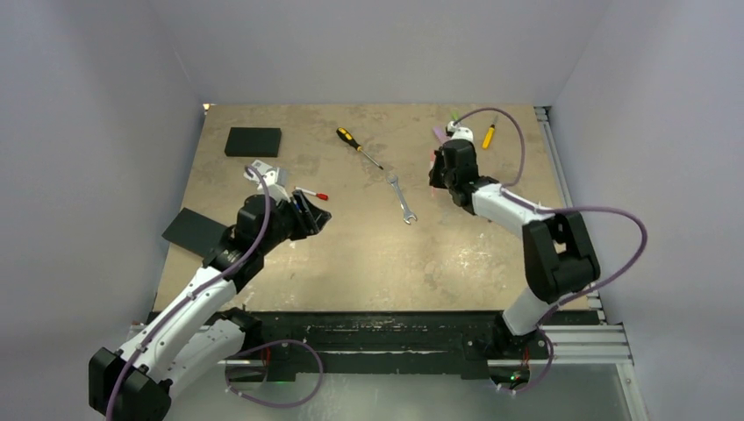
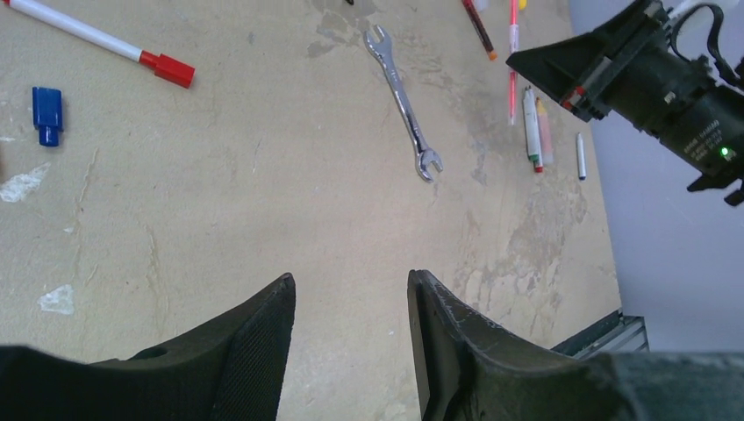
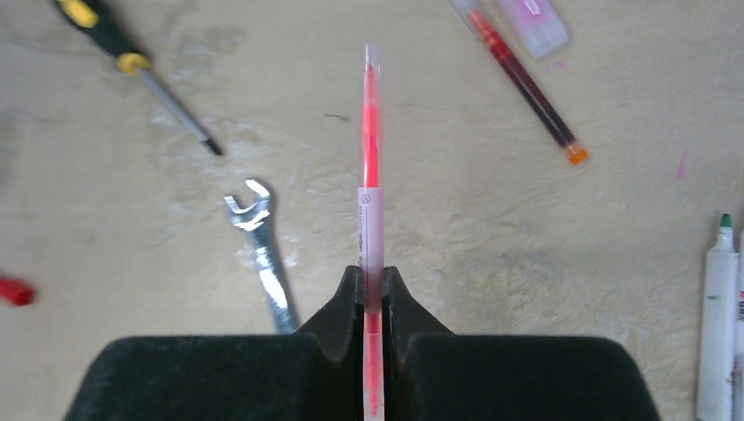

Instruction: Open the pen caps

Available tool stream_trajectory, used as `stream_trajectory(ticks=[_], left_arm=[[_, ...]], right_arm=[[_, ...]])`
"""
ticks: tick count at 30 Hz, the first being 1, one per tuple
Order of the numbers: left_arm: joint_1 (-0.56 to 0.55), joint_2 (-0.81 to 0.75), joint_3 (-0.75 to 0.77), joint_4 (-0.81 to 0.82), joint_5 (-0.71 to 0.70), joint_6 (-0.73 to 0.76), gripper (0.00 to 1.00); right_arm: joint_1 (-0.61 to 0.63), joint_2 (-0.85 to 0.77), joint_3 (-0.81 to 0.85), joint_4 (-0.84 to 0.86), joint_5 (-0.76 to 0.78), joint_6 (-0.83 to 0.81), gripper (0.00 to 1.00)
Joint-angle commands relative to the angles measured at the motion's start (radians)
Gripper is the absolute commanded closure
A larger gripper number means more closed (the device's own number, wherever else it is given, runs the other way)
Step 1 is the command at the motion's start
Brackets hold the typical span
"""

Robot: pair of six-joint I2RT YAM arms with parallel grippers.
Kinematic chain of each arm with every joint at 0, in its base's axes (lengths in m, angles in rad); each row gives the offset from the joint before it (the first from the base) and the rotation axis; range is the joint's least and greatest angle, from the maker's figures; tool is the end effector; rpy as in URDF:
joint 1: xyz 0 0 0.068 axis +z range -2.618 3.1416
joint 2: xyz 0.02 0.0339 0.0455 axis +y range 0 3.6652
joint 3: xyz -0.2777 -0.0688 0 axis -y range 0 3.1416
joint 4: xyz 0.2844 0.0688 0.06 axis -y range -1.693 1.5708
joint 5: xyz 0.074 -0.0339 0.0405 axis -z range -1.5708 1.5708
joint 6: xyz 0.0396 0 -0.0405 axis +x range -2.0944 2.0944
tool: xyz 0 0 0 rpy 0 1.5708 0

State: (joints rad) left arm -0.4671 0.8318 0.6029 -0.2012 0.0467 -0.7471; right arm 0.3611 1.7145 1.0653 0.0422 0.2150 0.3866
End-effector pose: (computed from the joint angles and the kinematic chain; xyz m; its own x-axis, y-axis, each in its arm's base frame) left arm 0.2016 -0.1038 0.2653 -0.6045 -0.4553 -0.6536 0.1048 0.7679 -0.6319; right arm 0.3914 0.1388 0.1999 -0.5626 0.1813 -0.8066 0.0333 0.9798 0.1970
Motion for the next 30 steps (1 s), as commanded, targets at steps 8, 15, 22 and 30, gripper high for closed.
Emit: stream_trajectory(ticks=[8,15,22,30], left_arm=[[-0.002,-0.037,-0.055,0.598,0.102,-0.08,0.24],[-0.002,0.185,0.016,0.855,0.341,-0.13,0.21],[-0.004,0.324,0.056,0.973,0.422,-0.203,0.29],[-0.013,0.378,0.088,1.043,0.487,-0.24,0.39]], right_arm=[[0.076,-0.483,-0.377,0.396,-0.596,0.068,1.0],[0.155,-0.644,-0.494,0.501,-0.714,0.109,1.0],[0.205,-0.669,-0.525,0.62,-0.733,0.186,1.0],[0.234,-0.642,-0.512,0.647,-0.722,0.198,1.0]])
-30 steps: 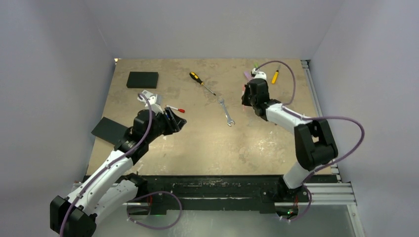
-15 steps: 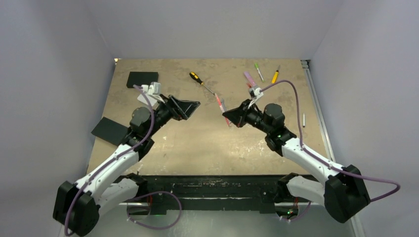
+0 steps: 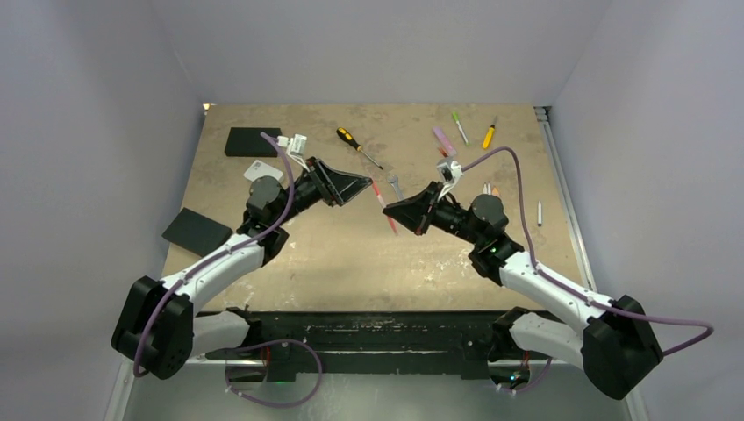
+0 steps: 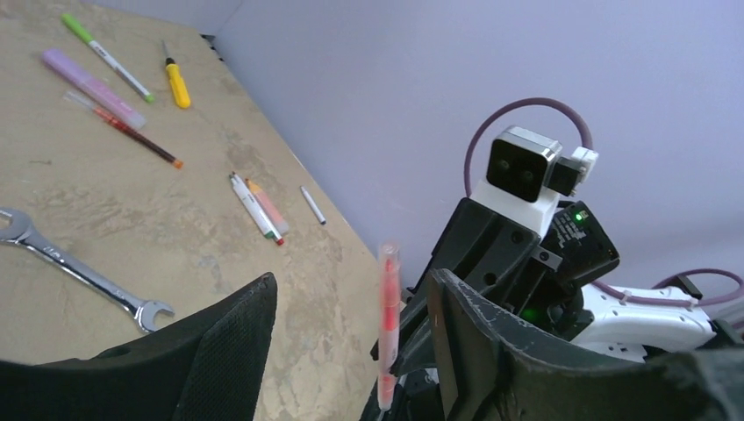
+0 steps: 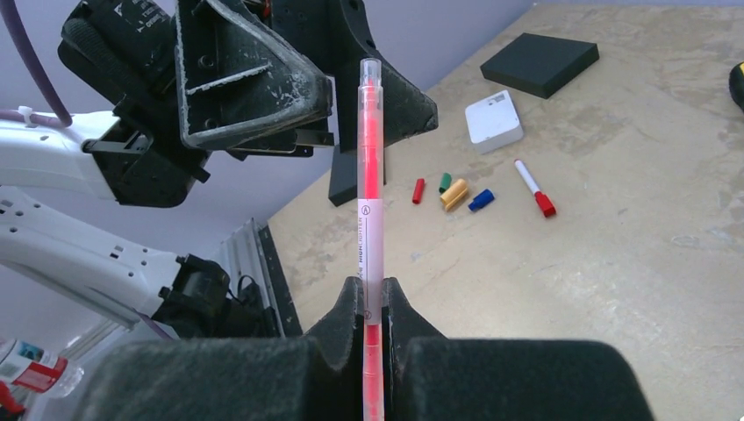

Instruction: Open the pen caps

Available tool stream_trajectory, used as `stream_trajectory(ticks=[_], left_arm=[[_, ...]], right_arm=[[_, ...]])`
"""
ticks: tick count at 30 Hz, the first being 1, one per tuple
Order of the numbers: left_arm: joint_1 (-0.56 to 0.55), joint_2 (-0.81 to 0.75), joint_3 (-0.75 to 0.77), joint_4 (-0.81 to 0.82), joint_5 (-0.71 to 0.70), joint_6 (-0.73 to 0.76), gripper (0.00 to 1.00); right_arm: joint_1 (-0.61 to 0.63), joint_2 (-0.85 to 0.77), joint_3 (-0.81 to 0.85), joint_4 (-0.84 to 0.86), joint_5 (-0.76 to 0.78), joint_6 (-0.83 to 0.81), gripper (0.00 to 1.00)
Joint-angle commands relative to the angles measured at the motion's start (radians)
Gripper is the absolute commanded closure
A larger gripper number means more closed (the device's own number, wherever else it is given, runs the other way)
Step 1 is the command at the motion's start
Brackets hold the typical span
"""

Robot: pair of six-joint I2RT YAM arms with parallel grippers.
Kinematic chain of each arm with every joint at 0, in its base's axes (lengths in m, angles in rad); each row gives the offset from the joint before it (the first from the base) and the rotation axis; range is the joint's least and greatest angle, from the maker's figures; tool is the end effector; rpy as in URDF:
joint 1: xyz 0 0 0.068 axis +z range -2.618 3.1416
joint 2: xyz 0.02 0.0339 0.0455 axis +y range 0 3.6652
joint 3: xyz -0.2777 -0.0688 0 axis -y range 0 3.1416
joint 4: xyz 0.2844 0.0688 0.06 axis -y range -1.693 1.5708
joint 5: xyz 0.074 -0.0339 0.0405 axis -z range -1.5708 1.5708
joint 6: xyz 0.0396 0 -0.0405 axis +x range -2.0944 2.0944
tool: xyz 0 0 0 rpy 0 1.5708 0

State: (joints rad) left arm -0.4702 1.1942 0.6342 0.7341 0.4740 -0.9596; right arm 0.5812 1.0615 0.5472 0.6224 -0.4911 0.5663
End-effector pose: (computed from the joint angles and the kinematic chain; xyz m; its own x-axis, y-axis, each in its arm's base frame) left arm 0.2577 -0.1513 0.2904 -0.5697 -0.5278 -0.6299 0.5878 0.2740 -0.7612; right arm 0.2154 0.1639 0.2800 -0.3939 0.3073 -0.8663 -0.7876 0.3730 0.4904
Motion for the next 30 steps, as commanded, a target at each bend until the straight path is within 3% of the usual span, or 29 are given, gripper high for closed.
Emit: stream_trajectory(ticks=[1,14,23,25,28,30], left_arm=[[-0.01,0.02,0.06,0.108,0.059,-0.029,0.41],[-0.027,0.027,0.073,0.113,0.074,-0.033,0.77],[-0.042,0.024,0.063,0.094,0.079,-0.039,0.7],[-0.047,0.026,0.062,0.094,0.077,-0.038,0.78],[-0.051,0.034,0.069,0.092,0.079,-0.037,1.0],[-0.053,0.041,0.078,0.085,0.083,-0.041,1.0]], right_arm=[[0.019,0.014,0.009,0.066,-0.013,0.019,1.0],[0.058,0.021,0.025,0.049,0.022,0.006,1.0],[0.068,0.019,0.022,0.055,0.043,0.009,1.0],[0.069,0.018,0.016,0.062,0.045,0.013,1.0],[0.071,0.015,0.015,0.066,0.048,0.016,1.0],[0.071,0.015,0.02,0.065,0.045,0.016,1.0]])
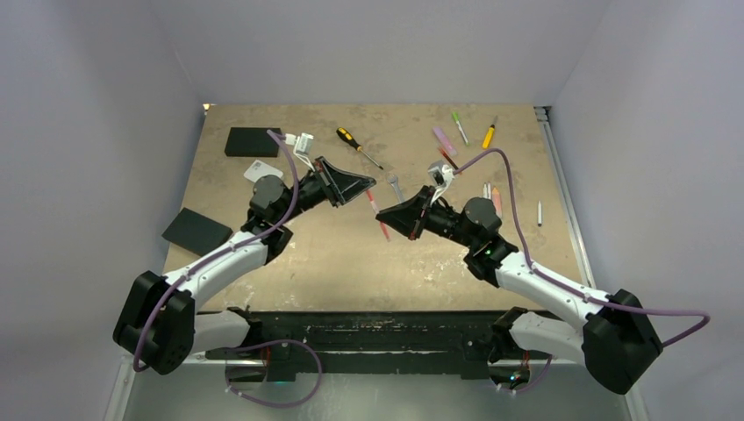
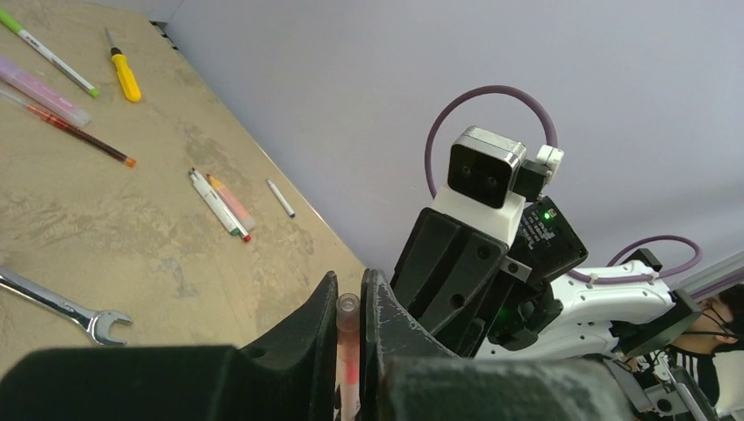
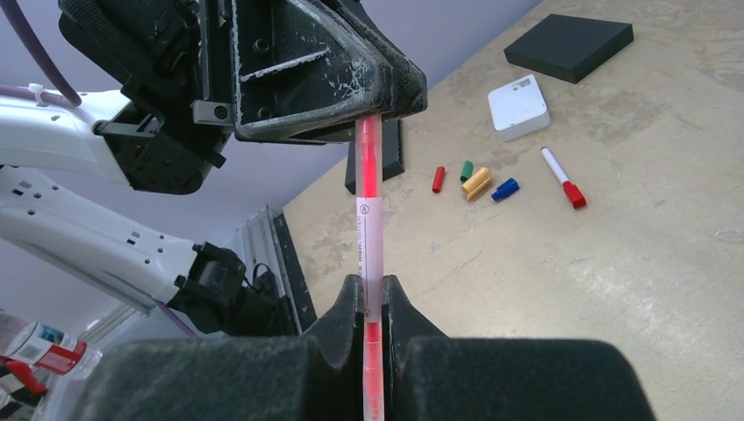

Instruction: Open the pen caps

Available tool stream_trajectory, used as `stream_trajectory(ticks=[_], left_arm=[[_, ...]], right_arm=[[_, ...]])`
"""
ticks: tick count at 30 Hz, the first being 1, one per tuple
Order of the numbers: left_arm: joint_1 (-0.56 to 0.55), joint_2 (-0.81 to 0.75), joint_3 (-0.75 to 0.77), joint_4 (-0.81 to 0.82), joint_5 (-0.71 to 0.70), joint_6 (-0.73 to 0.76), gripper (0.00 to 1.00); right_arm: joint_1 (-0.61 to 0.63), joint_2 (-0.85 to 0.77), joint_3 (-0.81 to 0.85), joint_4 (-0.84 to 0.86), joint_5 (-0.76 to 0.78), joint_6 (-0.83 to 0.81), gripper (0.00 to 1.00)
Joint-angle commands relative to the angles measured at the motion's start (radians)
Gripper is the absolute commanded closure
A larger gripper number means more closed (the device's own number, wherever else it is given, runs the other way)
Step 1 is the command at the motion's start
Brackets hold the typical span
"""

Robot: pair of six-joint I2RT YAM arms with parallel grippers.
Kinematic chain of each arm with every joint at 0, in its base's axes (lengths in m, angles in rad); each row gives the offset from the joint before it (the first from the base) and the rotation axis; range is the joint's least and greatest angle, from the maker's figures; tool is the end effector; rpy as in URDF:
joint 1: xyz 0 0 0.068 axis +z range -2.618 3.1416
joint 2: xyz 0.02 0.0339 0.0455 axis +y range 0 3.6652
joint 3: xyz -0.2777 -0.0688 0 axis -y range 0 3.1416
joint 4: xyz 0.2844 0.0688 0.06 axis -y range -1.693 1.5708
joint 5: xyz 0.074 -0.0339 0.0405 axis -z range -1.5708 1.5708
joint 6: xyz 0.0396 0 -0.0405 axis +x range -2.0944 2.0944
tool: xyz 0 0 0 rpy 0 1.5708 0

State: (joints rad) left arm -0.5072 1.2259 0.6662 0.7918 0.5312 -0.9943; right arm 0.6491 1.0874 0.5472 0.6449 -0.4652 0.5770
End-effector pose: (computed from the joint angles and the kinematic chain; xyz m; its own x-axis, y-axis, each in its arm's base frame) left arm 0.2562 -0.1653 0.2996 -0.6028 -0.4920 -0.6282 0.6317 0.1866 -0.7524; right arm 0.2079 0.1801 0.2760 -0.4188 0.2942 -0.8591 -0.7961 0.3362 0.5032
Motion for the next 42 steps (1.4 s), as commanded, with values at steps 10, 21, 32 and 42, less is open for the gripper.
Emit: stream_trajectory(ticks=[10,21,32,42], left_arm=[[-0.016,0.029,0.104,-0.046,0.067,-0.006,1.0],[-0.013,0.0,0.166,-0.101,0.018,0.018,1.0],[0.133,0.056,0.219,0.142,-0.088,-0.196,1.0],[0.194,0.058,0.244,0.116,-0.136,-0.199,1.0]], right_arm=[[0.003,0.051,0.165,-0.086,0.01,-0.01,0.38],[0.003,0.099,0.17,-0.064,-0.04,0.045,1.0],[0.003,0.019,0.118,-0.154,0.038,0.045,1.0],[0.003,0.004,0.142,-0.216,0.076,0.027,1.0]])
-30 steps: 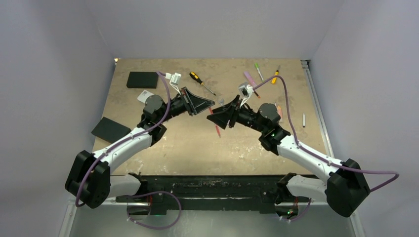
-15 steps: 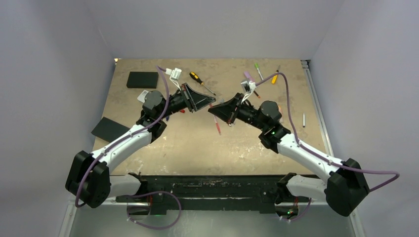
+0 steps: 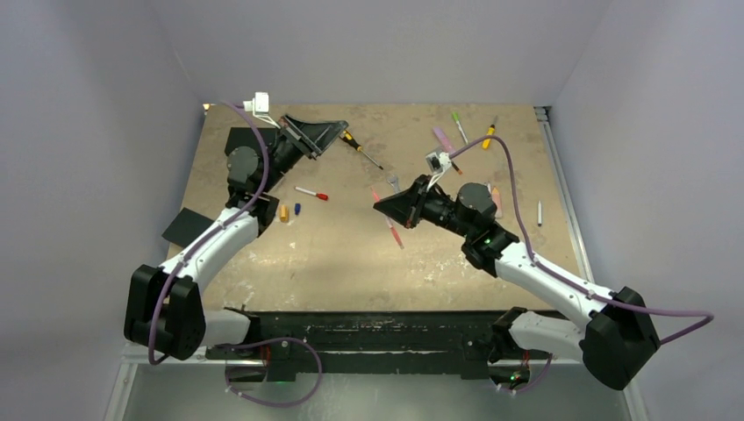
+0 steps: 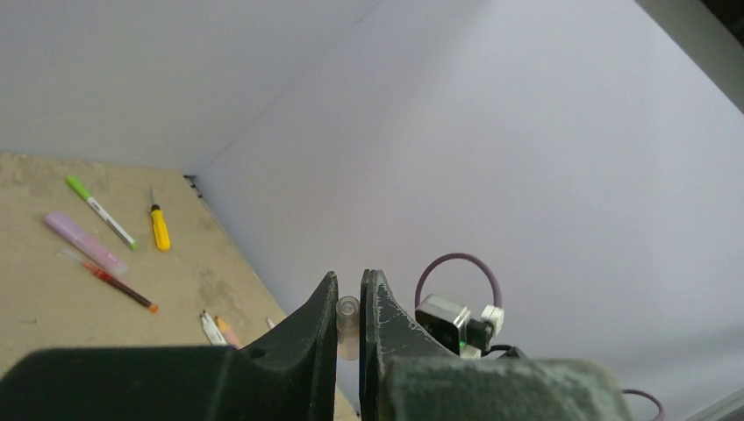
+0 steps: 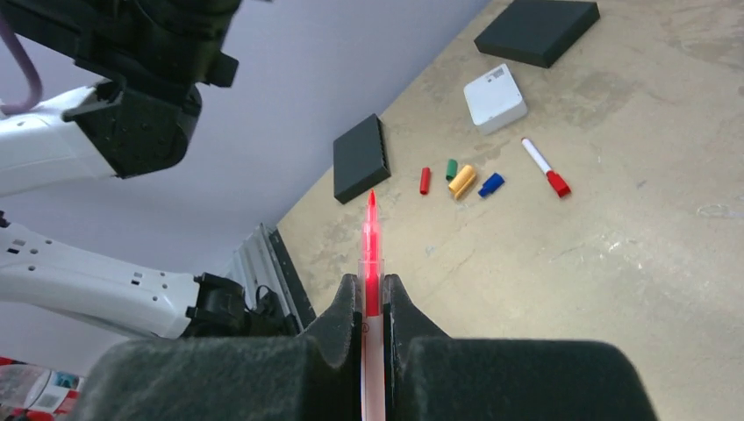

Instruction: Open the pen caps

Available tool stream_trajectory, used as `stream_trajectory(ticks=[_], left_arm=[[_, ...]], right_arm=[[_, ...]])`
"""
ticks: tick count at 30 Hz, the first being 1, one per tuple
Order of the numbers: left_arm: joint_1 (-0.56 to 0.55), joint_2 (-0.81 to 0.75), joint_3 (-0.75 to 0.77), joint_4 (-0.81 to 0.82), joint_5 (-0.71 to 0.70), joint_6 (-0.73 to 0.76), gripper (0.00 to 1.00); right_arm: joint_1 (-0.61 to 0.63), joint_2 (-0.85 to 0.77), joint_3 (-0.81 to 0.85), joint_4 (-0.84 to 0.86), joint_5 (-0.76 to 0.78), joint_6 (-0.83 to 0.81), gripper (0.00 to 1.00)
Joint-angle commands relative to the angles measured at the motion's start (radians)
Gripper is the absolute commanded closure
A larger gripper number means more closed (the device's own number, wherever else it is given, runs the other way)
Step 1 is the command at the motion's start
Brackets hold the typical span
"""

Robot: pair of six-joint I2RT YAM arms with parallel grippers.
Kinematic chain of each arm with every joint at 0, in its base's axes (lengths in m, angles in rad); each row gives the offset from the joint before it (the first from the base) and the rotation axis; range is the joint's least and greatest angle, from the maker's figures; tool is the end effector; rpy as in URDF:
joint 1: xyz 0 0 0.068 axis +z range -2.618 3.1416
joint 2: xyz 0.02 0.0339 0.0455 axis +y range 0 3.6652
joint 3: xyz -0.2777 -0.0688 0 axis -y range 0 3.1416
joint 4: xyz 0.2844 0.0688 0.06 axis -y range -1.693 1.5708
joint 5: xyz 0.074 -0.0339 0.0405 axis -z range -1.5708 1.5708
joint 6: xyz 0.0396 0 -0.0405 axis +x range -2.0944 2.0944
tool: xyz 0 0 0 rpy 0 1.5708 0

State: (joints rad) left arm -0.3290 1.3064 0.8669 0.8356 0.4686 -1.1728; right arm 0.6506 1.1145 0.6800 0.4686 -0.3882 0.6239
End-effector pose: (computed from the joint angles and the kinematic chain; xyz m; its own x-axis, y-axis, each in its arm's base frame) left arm 0.3077 -0.1239 0.3570 -0.4877 -0.7026 -0.5182 0.6011 0.1602 -0.7829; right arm 0.2228 0.1885 0.3013 -0.4813 0.3132 -0.8187 -0.7151 0.3997 0.5734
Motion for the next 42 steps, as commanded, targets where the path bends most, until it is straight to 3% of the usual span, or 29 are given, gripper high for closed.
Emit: stream_trajectory(ticks=[1,5,8,10,15,21,42], left_arm=[[0.019,-0.019,0.052,0.065,-0.069,-0.019,1.0],[0.017,-0.033,0.129,-0.192,-0.04,0.166,1.0],[0.016,-0.109,0.12,-0.519,-0.138,0.351,1.0],[0.016,-0.167,0.074,-0.679,-0.215,0.416,1.0],[0.016,-0.314,-0.084,-0.851,-0.308,0.439,1.0],[0.015,-0.442,-0.206,-0.923,-0.298,0.422,1.0],[0.015,-0.498,-0.259,-0.981,-0.29,0.449,1.0]], right_arm=[[0.001,-0.031,0.012,-0.057,0.019,-0.025,1.0],[-0.001,-0.038,0.107,-0.308,0.331,-0.045,1.0],[-0.004,0.03,0.25,-0.535,0.671,-0.098,1.0],[-0.052,0.089,0.284,-0.575,0.774,-0.13,1.0],[-0.245,0.246,0.291,-0.536,0.766,-0.176,1.0],[-0.319,0.432,0.308,-0.514,0.85,-0.232,1.0],[-0.454,0.667,0.284,-0.519,0.873,-0.252,1.0]])
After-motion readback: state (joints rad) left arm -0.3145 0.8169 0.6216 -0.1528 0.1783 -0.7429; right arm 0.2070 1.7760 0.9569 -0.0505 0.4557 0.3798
